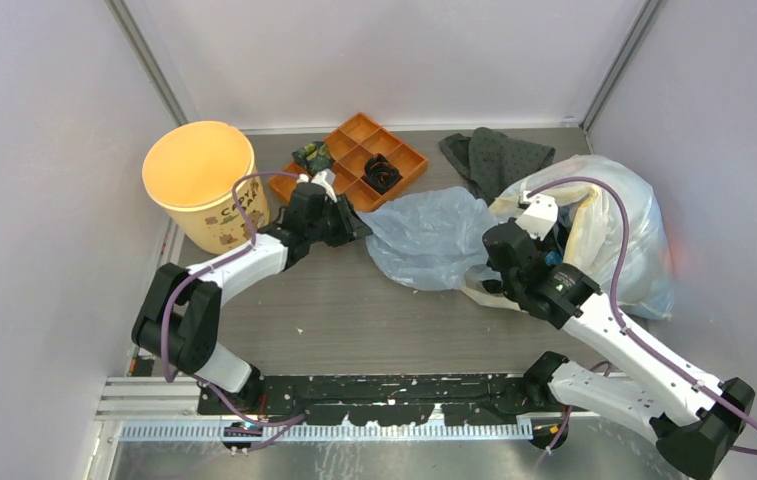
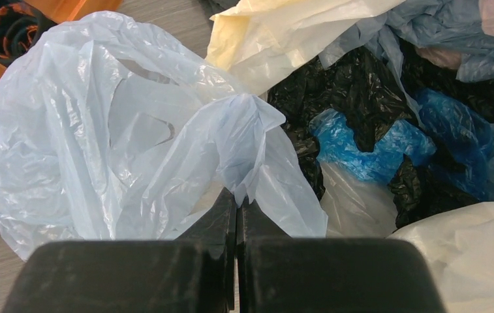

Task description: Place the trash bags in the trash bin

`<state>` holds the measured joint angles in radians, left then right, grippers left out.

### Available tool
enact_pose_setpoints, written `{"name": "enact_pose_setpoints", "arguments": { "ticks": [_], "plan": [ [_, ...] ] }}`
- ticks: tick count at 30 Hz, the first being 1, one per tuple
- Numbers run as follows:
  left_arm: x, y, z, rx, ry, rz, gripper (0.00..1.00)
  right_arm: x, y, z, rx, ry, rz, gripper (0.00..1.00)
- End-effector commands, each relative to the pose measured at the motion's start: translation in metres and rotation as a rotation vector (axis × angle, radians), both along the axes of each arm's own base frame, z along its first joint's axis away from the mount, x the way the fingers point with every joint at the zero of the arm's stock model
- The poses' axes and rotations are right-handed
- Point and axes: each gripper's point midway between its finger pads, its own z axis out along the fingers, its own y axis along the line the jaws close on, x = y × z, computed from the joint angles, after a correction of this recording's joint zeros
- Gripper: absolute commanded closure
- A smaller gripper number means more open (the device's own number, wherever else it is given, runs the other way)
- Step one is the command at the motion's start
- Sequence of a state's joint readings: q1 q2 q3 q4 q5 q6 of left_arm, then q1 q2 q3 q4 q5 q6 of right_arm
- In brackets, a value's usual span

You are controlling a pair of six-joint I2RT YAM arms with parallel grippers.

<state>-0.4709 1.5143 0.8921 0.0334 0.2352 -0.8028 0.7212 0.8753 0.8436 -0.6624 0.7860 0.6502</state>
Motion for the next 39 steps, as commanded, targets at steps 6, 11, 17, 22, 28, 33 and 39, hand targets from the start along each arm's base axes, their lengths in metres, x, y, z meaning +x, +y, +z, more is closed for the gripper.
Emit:
{"name": "enact_pose_setpoints", "arguments": {
  "ticks": [6,11,17,22,28,33,39],
  "plan": [
    [0.017,0.004,0.027,0.006,-0.109,0.023,0.6,0.022,-0.007,0.025,0.068,-0.035,-0.019,0.99],
    [0.019,0.004,0.029,0.02,-0.1,0.023,0.55,0.025,-0.012,0.021,0.073,-0.023,-0.034,0.99],
    [0.021,0.006,0.024,0.033,-0.096,0.039,0.5,0.028,-0.016,0.022,0.085,-0.019,-0.048,0.99],
    [0.023,0.008,0.02,0.053,-0.083,0.048,0.47,0.028,-0.02,0.022,0.086,-0.02,-0.061,0.99],
    [0.027,0.004,0.019,0.037,-0.078,0.051,0.43,0.028,-0.023,0.024,0.088,-0.018,-0.067,0.99],
    [0.03,-0.007,0.018,-0.03,-0.064,0.044,0.42,0.028,-0.024,0.025,0.094,-0.022,-0.07,0.99],
    [0.039,-0.019,0.027,-0.154,-0.101,0.068,0.49,0.027,-0.03,0.024,0.094,-0.018,-0.087,0.99]
  ]
}}
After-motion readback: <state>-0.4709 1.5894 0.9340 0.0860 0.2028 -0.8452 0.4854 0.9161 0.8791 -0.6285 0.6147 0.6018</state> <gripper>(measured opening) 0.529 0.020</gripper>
